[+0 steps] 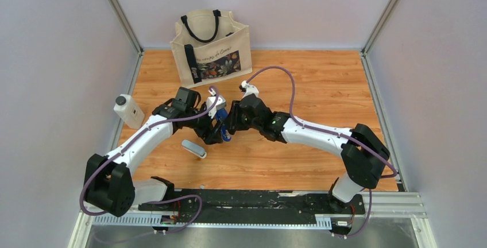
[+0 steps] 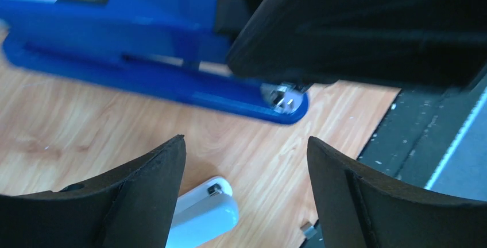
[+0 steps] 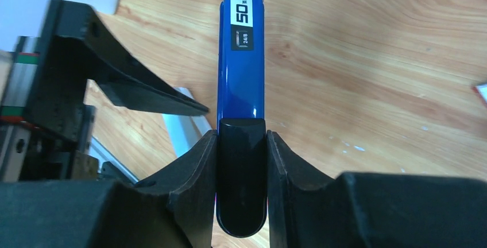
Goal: Unload the staples from the stapler
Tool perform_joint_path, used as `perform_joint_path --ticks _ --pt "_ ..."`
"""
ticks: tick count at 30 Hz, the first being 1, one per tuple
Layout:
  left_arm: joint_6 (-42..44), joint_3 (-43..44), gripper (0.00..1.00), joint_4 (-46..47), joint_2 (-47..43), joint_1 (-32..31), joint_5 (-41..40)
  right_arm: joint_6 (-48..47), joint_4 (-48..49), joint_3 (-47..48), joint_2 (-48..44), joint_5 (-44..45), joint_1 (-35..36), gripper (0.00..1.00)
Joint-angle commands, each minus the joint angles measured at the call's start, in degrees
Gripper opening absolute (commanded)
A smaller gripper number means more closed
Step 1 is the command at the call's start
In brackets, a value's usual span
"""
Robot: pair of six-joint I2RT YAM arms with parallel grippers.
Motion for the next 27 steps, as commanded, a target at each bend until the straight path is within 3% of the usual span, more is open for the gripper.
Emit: perform_joint_path --ticks 1,8,18,27 --pt "-3.70 2.47 0.86 1.82 -0.47 -0.76 8.54 4.14 10.48 0.55 -2.75 4.34 2.27 0.00" --pt "-3.44 1.68 0.85 2.26 0.67 -0.85 10.75 6.60 12.94 -0.77 -3.37 6.72 3.85 0.00" --pt "-1.59 -1.40 0.58 6.56 1.02 -0.85 7.32 13.35 16.80 -5.16 -5.39 6.10 3.94 0.00" --pt "-1.95 -1.66 0.53 9.03 1.73 -0.85 6.35 21.63 24.89 -10.53 -7.93 4.78 3.94 0.00"
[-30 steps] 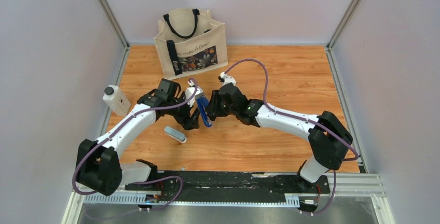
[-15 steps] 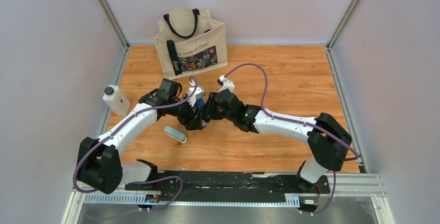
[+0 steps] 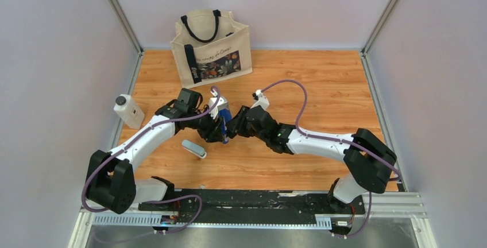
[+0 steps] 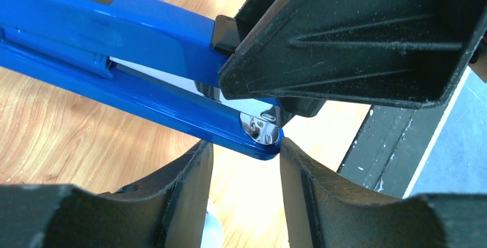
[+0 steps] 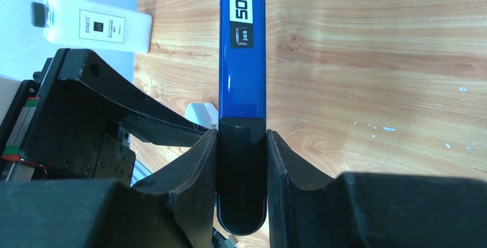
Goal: Unload the staples from the stapler
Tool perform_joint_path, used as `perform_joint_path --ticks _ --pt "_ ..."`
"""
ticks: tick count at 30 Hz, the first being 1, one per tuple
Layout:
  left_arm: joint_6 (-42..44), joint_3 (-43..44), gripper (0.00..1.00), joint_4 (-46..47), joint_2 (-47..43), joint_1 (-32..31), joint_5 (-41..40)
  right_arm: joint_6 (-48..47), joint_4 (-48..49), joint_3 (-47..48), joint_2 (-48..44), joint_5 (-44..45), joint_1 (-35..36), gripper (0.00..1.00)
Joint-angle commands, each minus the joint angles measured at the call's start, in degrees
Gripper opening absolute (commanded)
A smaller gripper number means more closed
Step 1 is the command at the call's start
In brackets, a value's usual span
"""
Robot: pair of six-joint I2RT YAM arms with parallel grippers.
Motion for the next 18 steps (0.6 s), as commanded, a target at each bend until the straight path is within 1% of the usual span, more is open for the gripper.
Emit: perform_joint_path --ticks 1,3,5,7,8,9,12,15,17,18 --pt "0.41 -0.28 0.51 5.44 0.22 -0.15 -0.09 6.84 12.02 0.05 -4.85 -1.40 0.73 0.00" --pt "0.50 -0.28 0.46 5.62 0.31 -0.15 -0.53 7.54 13.16 -0.31 -5.21 -1.84 0.64 0.00" --pt "1.03 -0.20 0.45 5.44 0.31 -0.15 -1.06 8.42 13.69 -0.92 -6.09 -1.84 0.73 0.00" --pt "1.20 -0.11 0.48 4.83 0.22 -0.15 -0.80 8.51 15.01 -1.45 -6.87 -1.32 0.90 0.00" --pt "1.12 -0.11 0.51 4.65 0.05 -0.15 -0.45 8.42 15.10 -1.45 -7.05 -0.79 1.17 0.00" --pt "0.86 -0.11 0.59 4.74 -0.04 -0.15 -0.36 8.42 15.10 -1.45 -7.05 -0.87 1.17 0.00" --pt "0.85 0.07 0.67 4.30 -0.04 -0.15 -0.36 9.21 16.59 -1.62 -6.53 -0.96 1.35 0.00" --pt "1.20 0.59 0.70 3.25 0.75 -0.24 0.52 9.57 17.38 -1.71 -6.53 -0.35 1.87 0.00" --pt "1.64 0.51 0.69 2.63 0.84 -0.15 0.87 9.22 17.39 -1.45 -6.44 -0.17 2.05 0.00" --pt "1.99 0.51 0.67 2.46 0.84 -0.15 0.70 8.95 17.12 -1.45 -6.53 -0.17 2.05 0.00"
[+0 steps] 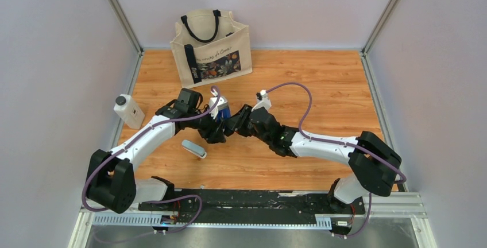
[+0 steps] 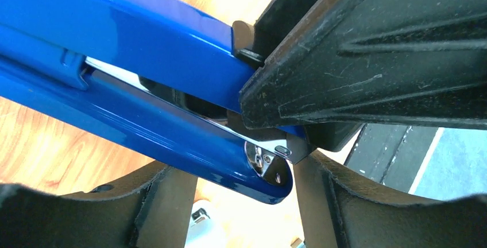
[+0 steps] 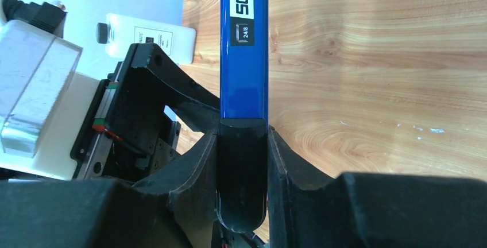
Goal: Unload the staples from the stapler
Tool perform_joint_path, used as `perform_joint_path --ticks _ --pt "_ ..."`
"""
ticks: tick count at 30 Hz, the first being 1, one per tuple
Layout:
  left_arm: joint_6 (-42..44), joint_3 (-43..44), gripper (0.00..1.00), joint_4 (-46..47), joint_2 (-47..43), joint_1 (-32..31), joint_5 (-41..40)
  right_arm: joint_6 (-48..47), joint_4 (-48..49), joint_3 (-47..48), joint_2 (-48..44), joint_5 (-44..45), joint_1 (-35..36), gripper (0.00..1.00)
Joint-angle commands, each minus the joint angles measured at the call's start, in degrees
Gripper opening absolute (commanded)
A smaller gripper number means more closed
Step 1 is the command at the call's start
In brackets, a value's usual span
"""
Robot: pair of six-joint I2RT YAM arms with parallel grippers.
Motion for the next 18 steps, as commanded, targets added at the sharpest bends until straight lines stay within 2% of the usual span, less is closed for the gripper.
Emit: perform_joint_path --ticks 1,9,13,18 --pt "2.26 0.77 0.65 0.86 0.53 -0.11 0.06 2.26 10.19 1.85 -4.03 -0.72 1.41 0.00" --pt "5.95 -0.20 0.30 0.42 -2.19 -0.11 -2.31 0.42 8.08 0.36 -5.53 -0.81 1.50 0.00" --pt "7.35 1.03 0.22 -0.37 -1.76 -0.11 -4.68 -2.21 6.51 -0.44 -6.50 -0.46 2.55 0.00" --pt "9.11 -0.28 0.20 1.47 -2.98 -0.11 -7.84 -8.02 2.12 0.09 -6.41 -0.19 4.05 0.00"
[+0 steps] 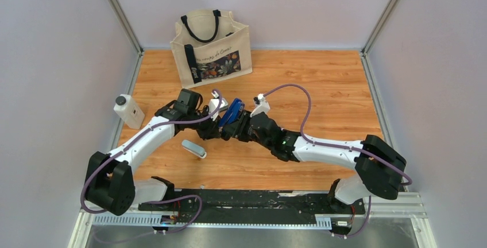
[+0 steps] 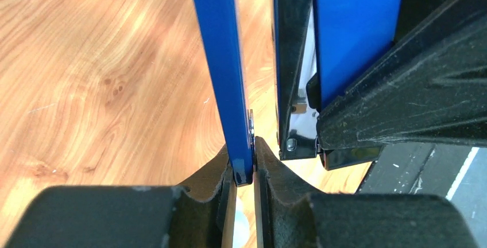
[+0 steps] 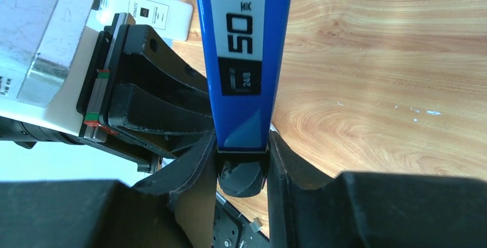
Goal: Unload the staples from the stapler
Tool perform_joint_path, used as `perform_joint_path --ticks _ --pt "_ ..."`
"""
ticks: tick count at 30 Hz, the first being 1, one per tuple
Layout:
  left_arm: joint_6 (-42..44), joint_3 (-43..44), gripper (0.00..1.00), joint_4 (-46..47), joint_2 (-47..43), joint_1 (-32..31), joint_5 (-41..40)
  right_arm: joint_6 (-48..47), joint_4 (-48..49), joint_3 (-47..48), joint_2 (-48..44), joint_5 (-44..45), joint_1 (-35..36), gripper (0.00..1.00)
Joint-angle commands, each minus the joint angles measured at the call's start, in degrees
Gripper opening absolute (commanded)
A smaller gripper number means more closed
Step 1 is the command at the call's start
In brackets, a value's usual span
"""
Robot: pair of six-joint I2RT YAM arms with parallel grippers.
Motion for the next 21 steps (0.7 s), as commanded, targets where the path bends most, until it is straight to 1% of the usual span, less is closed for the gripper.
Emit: perform_joint_path --ticks 1,4,10,15,20,21 --pt "4.59 -0.42 0.20 3.09 -2.39 -0.06 -3.98 -5.26 2.92 1.73 -3.52 -0.39 1.43 0.00" --pt "5.12 -1.47 0.19 3.79 -3.01 -0.06 -5.12 -7.11 1.34 0.94 -3.87 -0.39 1.69 0.00" --pt "7.66 -3.49 0.17 7.13 -4.42 -0.06 -10.74 -11.33 -3.67 0.59 -4.75 -1.97 1.69 0.00" --pt "9.25 -3.06 0.17 9.24 -3.45 -0.06 -14.96 -14.32 -8.85 0.50 -5.28 -3.73 1.60 0.00" --pt "11.44 -2.88 0.18 12.14 -1.61 -0.06 -18.38 -19.75 -12.47 1.46 -5.37 -5.92 1.52 0.00" --pt "11.88 -2.88 0.18 12.49 -1.17 -0.15 -18.92 -20.73 -15.34 1.55 -5.37 -6.10 1.60 0.00"
